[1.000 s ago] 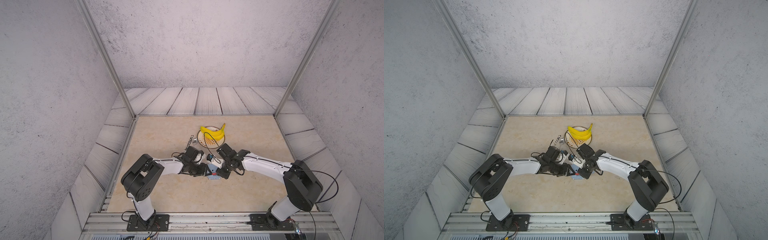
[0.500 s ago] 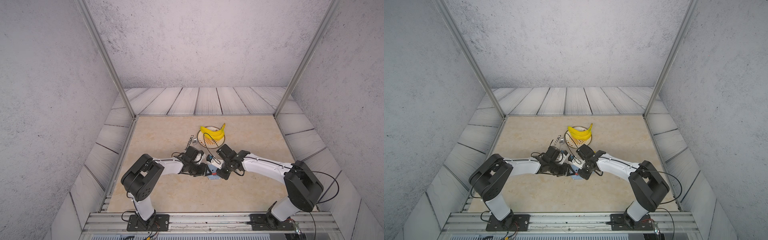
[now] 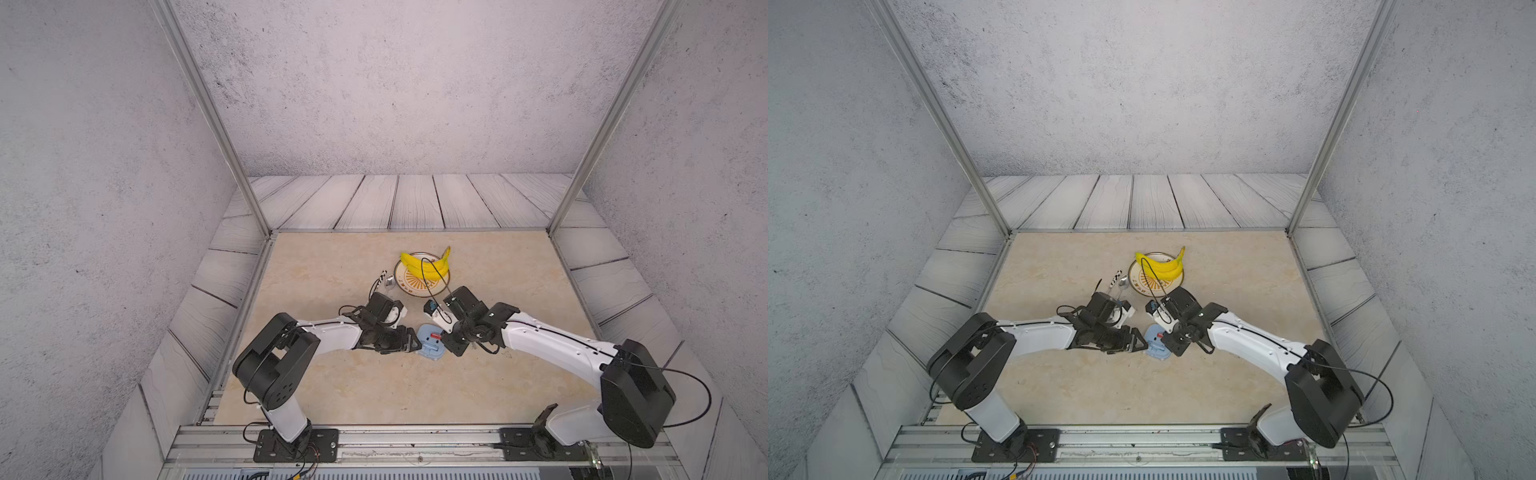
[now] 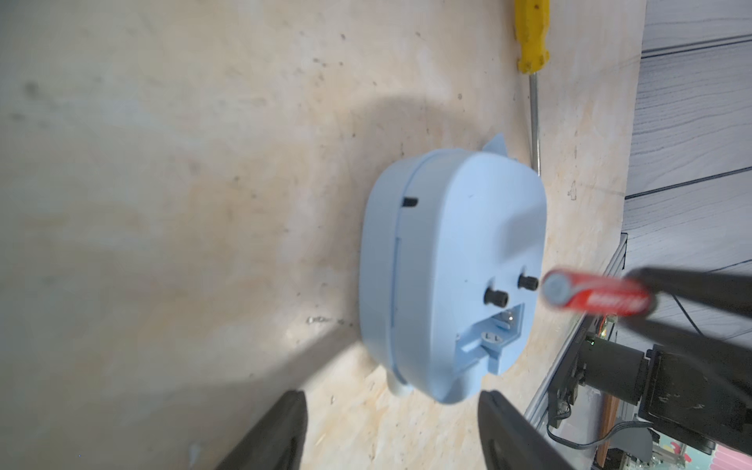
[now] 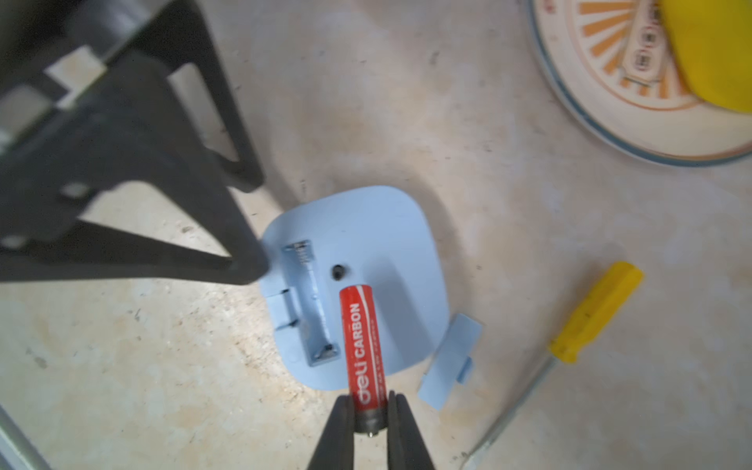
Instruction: Remove the battery from the alarm
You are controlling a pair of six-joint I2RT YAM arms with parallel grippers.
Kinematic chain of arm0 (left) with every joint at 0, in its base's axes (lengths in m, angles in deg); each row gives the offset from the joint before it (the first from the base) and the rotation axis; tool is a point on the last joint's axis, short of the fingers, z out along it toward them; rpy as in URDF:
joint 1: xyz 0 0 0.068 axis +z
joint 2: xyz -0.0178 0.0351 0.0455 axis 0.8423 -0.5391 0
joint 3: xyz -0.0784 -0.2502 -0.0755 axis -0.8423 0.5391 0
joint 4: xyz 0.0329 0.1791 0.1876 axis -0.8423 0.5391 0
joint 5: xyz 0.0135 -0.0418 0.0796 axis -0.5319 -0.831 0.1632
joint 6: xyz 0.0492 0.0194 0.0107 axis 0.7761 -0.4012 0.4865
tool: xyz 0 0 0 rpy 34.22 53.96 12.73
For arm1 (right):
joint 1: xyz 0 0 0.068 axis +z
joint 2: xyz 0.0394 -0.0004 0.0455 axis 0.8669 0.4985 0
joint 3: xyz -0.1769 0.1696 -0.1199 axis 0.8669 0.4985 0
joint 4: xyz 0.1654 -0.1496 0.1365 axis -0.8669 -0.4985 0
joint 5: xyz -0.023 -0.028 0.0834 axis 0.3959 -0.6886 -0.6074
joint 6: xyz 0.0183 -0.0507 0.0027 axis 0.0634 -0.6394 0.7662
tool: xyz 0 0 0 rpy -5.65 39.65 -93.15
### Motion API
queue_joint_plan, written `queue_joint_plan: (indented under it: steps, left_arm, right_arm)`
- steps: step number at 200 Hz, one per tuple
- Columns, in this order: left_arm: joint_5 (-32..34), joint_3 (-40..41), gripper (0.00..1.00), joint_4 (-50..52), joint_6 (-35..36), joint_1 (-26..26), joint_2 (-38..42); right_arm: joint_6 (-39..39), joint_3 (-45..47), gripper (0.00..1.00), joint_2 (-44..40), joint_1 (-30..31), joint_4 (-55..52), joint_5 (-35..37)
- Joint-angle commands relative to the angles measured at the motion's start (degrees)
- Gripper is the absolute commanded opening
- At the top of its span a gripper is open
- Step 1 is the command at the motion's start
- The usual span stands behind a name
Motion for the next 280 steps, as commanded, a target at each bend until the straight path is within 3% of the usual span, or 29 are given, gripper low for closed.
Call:
queue_joint_plan:
  steps: [1,48,106,133,176,227,257,280]
  left_arm:
    - [0.48,1.71,0.76,1.33,-0.65,1.49,3.62]
    - [1.98,3.23,0.78,1.68,-0.21,3.19,7.01]
    - [1.94,3.88,0.79,1.29,-0.29,3.41,6.46]
    - [1.93,3.96,0.79,1.07,-0.32,3.41,6.7]
    - [1.11,2.06,0.79,1.65,0.43,3.5,6.58]
    - [0.61,-2.4,0.79,4.05,2.82,3.5,6.4]
    - [-0.27,-5.54,0.78,4.92,4.65,3.48,5.34]
    - [-0.9,-8.39,0.78,5.29,6.06,3.5,3.33]
  right_arm:
    - [8.01,1.5,0.0,-2.75,-4.25,-0.46,5.35]
    - [17.5,1.46,0.0,0.88,-15.25,0.92,10.21]
    - [17.58,-6.27,0.0,14.99,-18.74,1.18,12.52]
    - [18.23,-7.94,0.0,17.51,-18.85,-0.7,11.53]
    - [18.84,-8.86,0.08,20.76,-18.91,-4.06,9.53]
    - [18.94,-9.3,0.19,20.82,-18.88,-4.53,6.96]
    - [18.78,-9.13,0.32,16.61,-18.93,-5.43,7.49]
    - [18.59,-8.61,0.35,11.86,-18.89,-7.16,6.67]
